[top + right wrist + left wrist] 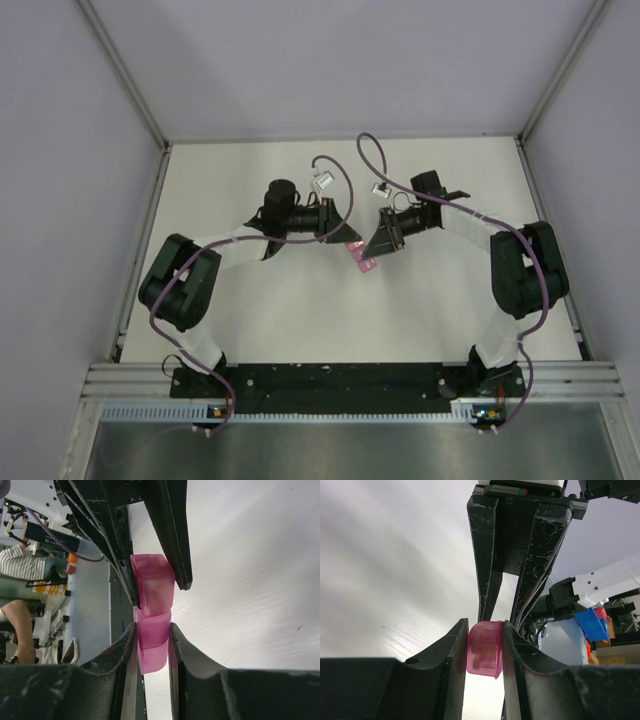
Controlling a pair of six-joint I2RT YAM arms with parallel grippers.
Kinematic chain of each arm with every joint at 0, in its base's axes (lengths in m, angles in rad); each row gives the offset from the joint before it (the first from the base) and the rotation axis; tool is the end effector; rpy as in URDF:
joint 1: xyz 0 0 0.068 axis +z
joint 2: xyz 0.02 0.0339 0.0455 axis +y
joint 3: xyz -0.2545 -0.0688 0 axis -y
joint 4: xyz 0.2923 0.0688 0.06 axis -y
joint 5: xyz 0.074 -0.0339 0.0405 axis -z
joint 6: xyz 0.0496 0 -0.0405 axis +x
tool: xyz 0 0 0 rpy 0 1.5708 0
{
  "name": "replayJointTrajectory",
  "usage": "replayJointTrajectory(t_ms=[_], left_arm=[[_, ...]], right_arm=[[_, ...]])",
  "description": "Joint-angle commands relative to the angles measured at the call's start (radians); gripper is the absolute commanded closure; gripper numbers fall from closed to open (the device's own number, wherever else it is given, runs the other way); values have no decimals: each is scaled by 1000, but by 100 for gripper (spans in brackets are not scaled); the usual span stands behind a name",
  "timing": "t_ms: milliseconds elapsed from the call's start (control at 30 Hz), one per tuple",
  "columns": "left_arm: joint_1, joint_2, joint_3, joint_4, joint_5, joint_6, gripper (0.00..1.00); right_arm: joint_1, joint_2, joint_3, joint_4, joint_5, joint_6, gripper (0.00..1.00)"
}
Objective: Sort the pills into containers
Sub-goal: Close the pill container at the center of the board.
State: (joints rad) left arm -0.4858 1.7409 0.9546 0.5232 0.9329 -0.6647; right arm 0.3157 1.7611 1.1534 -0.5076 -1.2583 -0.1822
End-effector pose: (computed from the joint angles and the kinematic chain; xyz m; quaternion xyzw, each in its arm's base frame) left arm 0.3457 -0.2276 0.1729 0.2091 0.7306 -0.5951 0.2616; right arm 0.3481 0.1634 0.1656 -0.3228 0.7306 0.5842 0.1439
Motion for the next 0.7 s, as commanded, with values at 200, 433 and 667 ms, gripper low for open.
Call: replayJointTrajectory(t_ms=[200,433,667], left_arm=[[0,-11,38,-104,3,109,56],[1,-6,41,-114,1,112,46],[0,5,47,-108,12,94,29]], right_arm=[[-6,-17,51,-57,-44,-74,100],[-4,-17,49,-57,-38,-76,100],[-6,-14,43,-72,-32,-94,100]])
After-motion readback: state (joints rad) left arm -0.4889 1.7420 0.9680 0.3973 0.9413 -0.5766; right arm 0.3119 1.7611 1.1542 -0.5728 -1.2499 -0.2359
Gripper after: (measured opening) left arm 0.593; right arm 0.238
